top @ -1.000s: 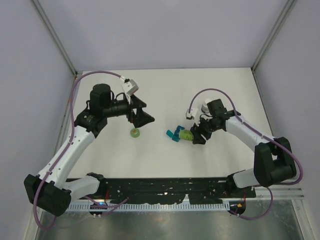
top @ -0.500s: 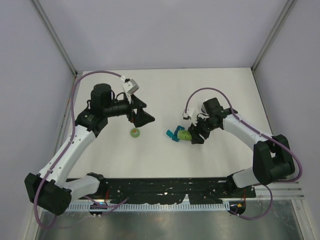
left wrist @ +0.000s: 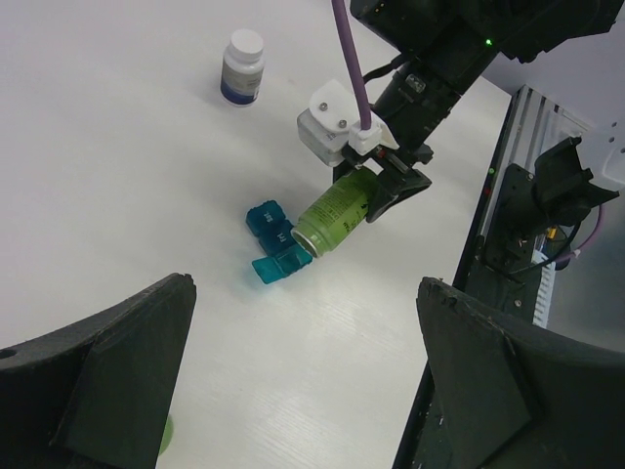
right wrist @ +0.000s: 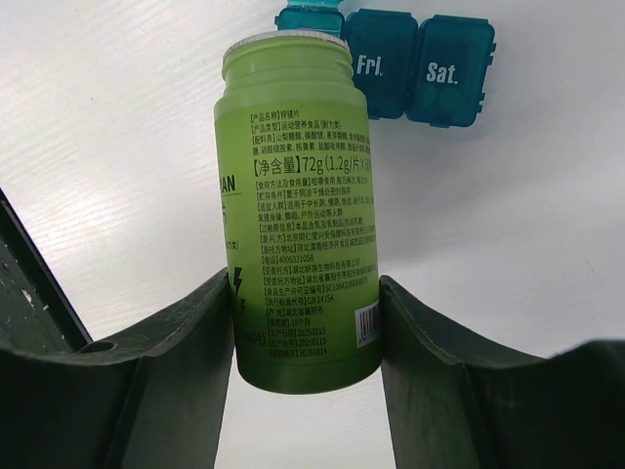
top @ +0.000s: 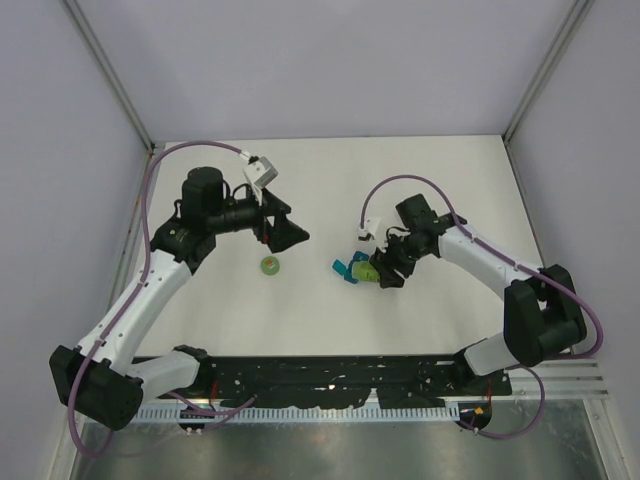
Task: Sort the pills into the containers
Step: Pour the pill into the pill container.
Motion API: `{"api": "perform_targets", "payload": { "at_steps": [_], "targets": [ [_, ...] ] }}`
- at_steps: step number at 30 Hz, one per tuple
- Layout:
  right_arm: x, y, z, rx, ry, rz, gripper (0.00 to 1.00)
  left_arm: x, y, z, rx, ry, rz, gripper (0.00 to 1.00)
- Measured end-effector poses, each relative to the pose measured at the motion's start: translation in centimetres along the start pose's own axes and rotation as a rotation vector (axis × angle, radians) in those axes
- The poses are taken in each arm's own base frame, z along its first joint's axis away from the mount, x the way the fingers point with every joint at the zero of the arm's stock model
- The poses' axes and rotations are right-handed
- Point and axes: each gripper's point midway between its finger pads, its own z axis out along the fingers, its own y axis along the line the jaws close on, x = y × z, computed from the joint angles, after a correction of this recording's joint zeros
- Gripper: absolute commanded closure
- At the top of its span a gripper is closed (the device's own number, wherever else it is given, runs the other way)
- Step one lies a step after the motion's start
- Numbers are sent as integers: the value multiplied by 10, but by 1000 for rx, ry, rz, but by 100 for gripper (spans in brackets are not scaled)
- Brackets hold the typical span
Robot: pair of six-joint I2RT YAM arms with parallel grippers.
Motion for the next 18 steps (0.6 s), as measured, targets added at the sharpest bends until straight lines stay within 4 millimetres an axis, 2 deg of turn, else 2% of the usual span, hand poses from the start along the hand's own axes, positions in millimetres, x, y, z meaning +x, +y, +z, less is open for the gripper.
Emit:
{"api": "perform_targets", "payload": {
  "at_steps": [18],
  "targets": [
    [-1,1,1,15,71,-9,94,0,2,0,-11,0,-3,1]
  ]
}}
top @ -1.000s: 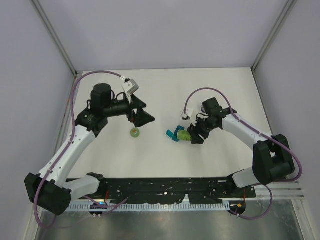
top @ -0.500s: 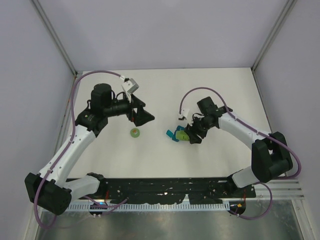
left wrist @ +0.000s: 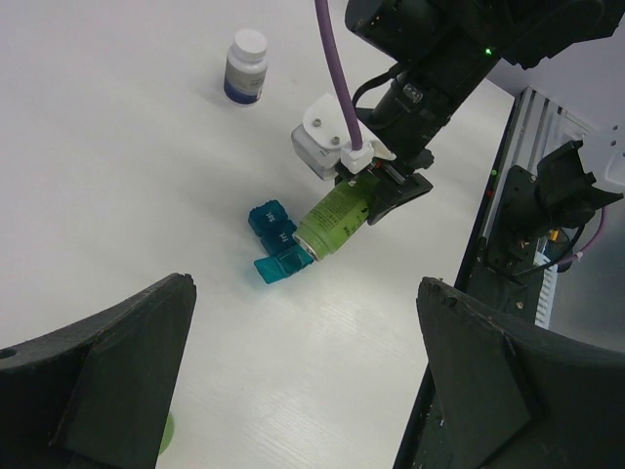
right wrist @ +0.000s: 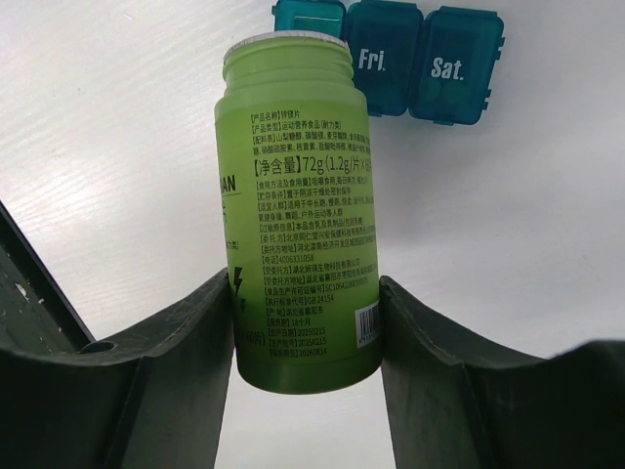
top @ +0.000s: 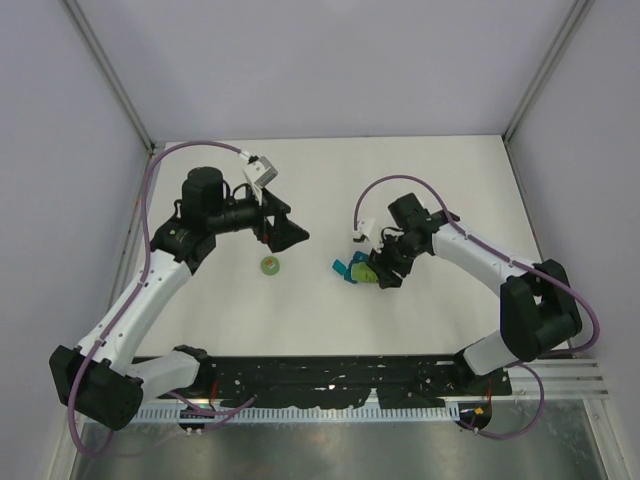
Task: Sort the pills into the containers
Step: Pour the pill into the pill container.
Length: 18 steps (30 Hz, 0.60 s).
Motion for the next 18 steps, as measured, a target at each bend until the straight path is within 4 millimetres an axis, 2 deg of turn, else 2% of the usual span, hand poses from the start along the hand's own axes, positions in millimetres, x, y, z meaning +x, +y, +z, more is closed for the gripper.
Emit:
{"api": "perform_targets", "payload": {
  "at_steps": [18],
  "targets": [
    [-3,1,-1,11,40,-18,94,0,0,0,0,0,-1,1]
  ]
}}
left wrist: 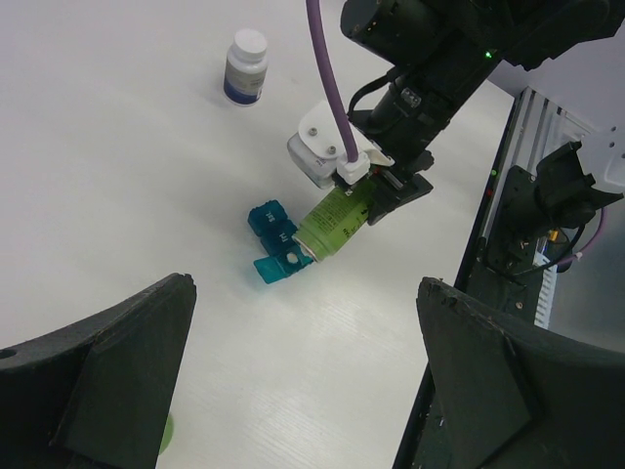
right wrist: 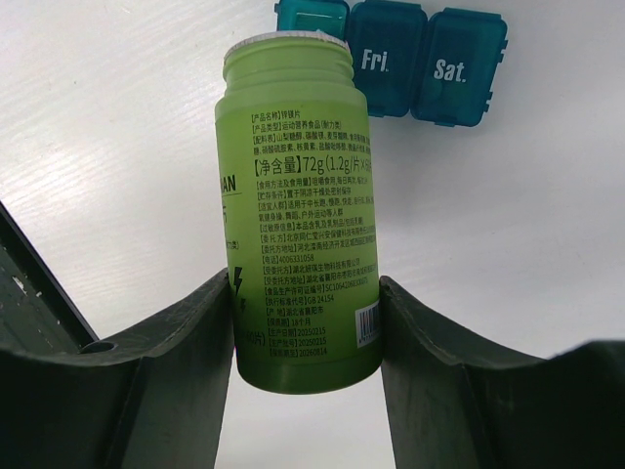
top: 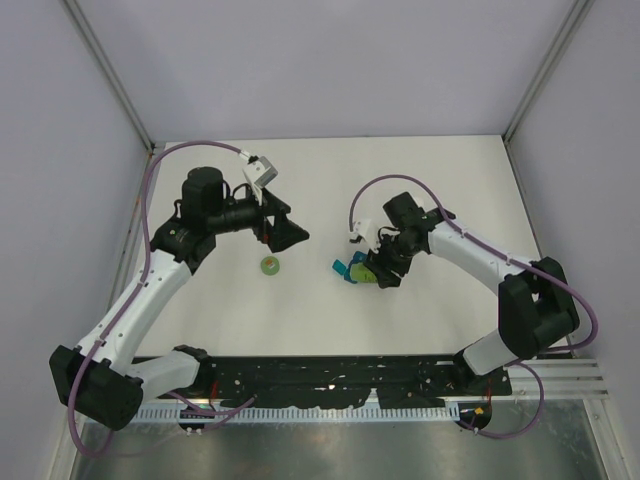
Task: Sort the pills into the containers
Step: Pour the pill into the pill container.
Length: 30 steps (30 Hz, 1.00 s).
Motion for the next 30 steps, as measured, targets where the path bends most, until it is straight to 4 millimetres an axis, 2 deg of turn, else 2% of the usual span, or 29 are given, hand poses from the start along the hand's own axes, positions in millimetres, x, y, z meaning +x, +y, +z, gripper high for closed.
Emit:
{"api": "perform_targets", "payload": {
  "at_steps": [30],
  "targets": [
    [2,-1,-2,6,34,-1,94,0,-1,0,0,0,-18,1]
  ]
}}
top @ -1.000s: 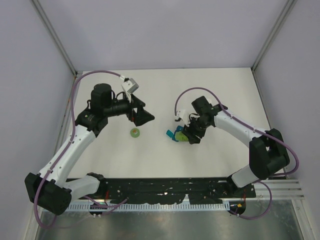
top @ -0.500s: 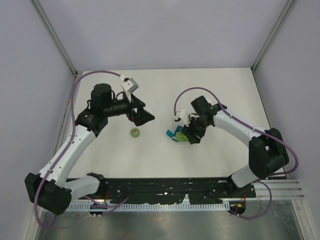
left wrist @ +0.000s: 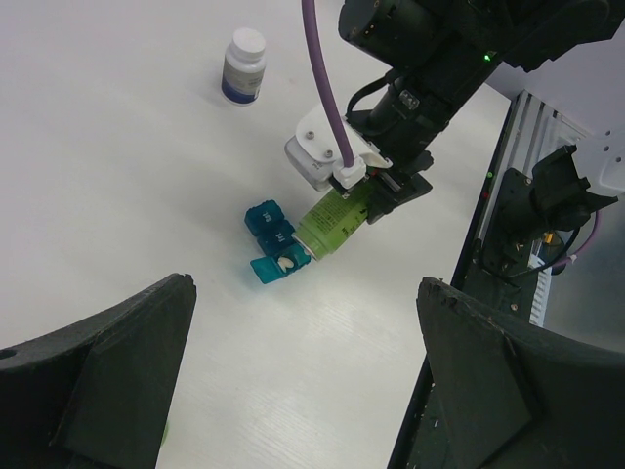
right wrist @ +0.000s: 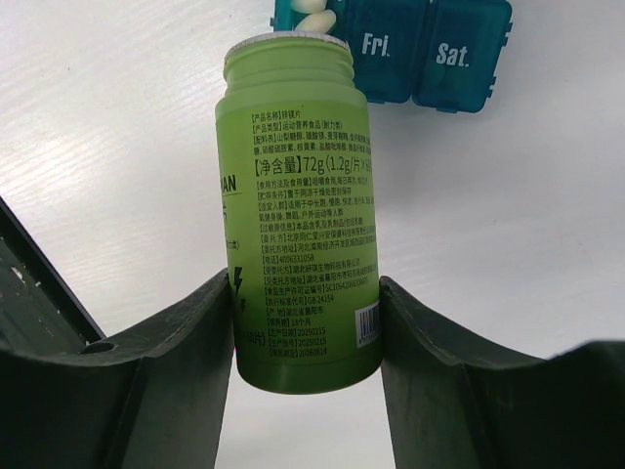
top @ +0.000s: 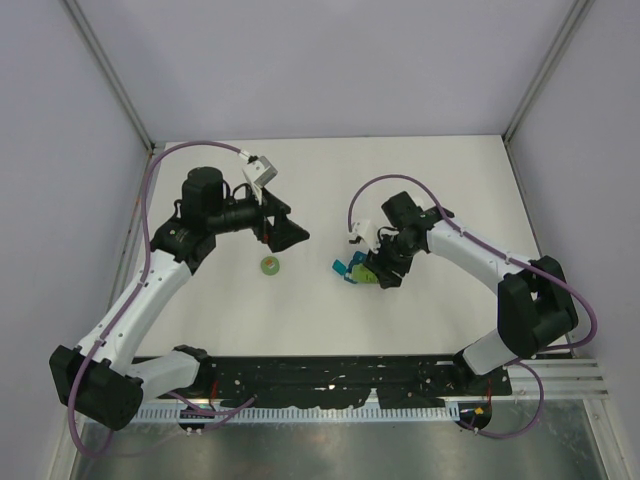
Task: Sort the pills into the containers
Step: Pour the pill into the pill container.
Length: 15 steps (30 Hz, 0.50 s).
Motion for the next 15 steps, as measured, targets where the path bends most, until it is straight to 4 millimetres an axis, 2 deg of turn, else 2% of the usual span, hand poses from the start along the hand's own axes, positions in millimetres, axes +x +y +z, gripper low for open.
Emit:
{"api": "perform_targets", "payload": {
  "at_steps": [15],
  "targets": [
    [2,1,0,-7,25,2,94,0,0,0,0,0,0,1]
  ]
}}
